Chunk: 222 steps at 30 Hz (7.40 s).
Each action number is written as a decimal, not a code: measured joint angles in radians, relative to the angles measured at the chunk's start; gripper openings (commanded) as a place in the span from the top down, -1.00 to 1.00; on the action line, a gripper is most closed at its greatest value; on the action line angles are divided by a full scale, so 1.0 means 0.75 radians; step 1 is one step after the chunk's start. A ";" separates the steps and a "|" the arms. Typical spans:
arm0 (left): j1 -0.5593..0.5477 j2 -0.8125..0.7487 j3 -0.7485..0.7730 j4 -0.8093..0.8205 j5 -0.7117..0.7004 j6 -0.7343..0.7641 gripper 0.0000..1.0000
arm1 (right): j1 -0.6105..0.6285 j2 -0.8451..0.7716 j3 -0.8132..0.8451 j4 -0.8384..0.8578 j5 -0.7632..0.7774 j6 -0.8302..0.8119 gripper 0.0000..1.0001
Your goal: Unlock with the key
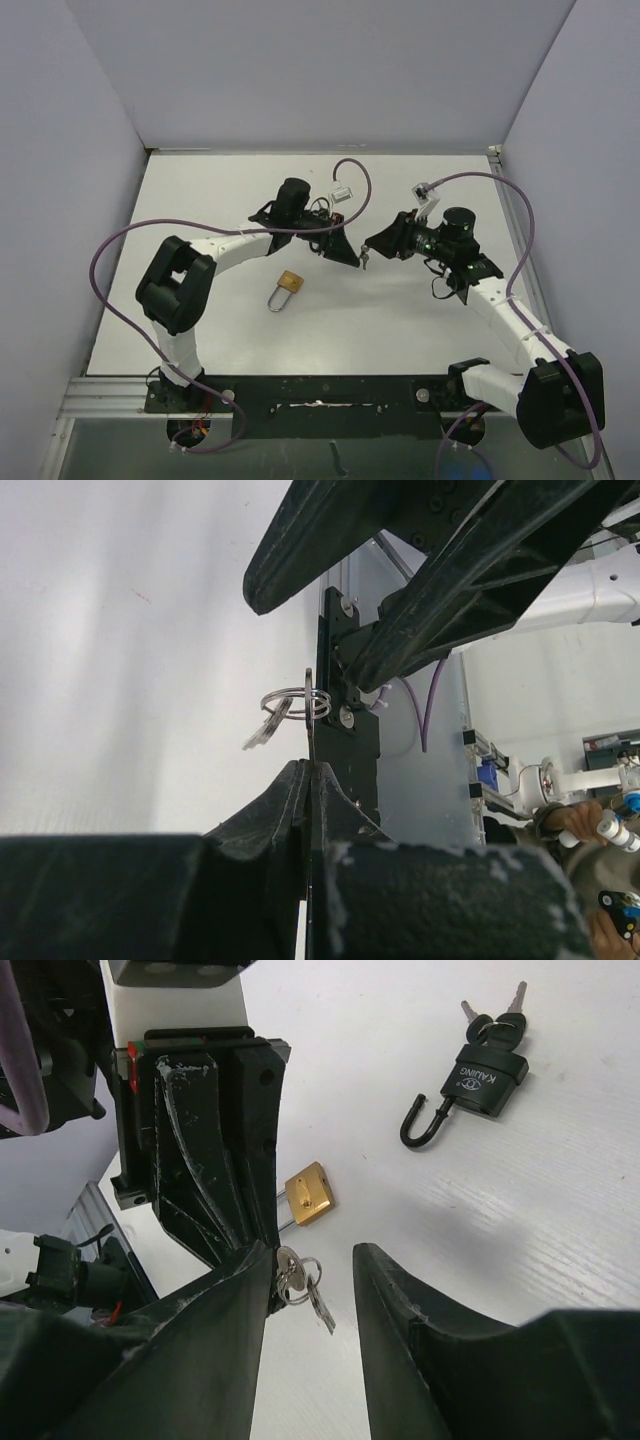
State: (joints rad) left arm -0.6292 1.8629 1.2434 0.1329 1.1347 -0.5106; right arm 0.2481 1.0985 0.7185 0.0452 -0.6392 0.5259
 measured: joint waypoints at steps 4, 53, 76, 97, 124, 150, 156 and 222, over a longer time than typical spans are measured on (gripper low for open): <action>0.012 0.004 0.009 0.003 0.015 0.000 1.00 | -0.010 0.009 -0.033 0.052 -0.039 0.019 0.24; 0.012 0.045 0.018 0.162 0.039 -0.056 1.00 | -0.010 0.146 -0.081 0.338 -0.159 0.148 0.42; 0.012 0.045 -0.005 0.224 0.039 -0.083 1.00 | -0.019 0.146 -0.086 0.360 -0.171 0.155 0.49; 0.018 0.045 -0.028 0.278 0.039 -0.121 1.00 | -0.025 0.146 -0.086 0.369 -0.177 0.161 0.78; 0.145 -0.158 -0.425 0.305 -0.510 -0.098 -0.41 | -0.036 0.093 -0.110 0.307 -0.034 0.136 1.00; -0.154 -0.540 -0.710 -0.100 -1.931 0.141 -0.95 | -0.036 0.036 -0.188 0.283 0.094 0.134 1.00; -0.154 -0.540 -0.713 -0.128 -1.955 0.140 -0.95 | -0.036 0.035 -0.189 0.283 0.094 0.133 1.00; -0.189 -0.364 -0.744 0.027 -1.766 0.284 1.00 | -0.036 0.035 -0.189 0.282 0.075 0.134 1.00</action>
State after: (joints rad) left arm -0.7712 1.5902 0.6857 0.1532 -0.1898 -0.2977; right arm 0.2211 1.1248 0.5766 0.2565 -0.5827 0.6262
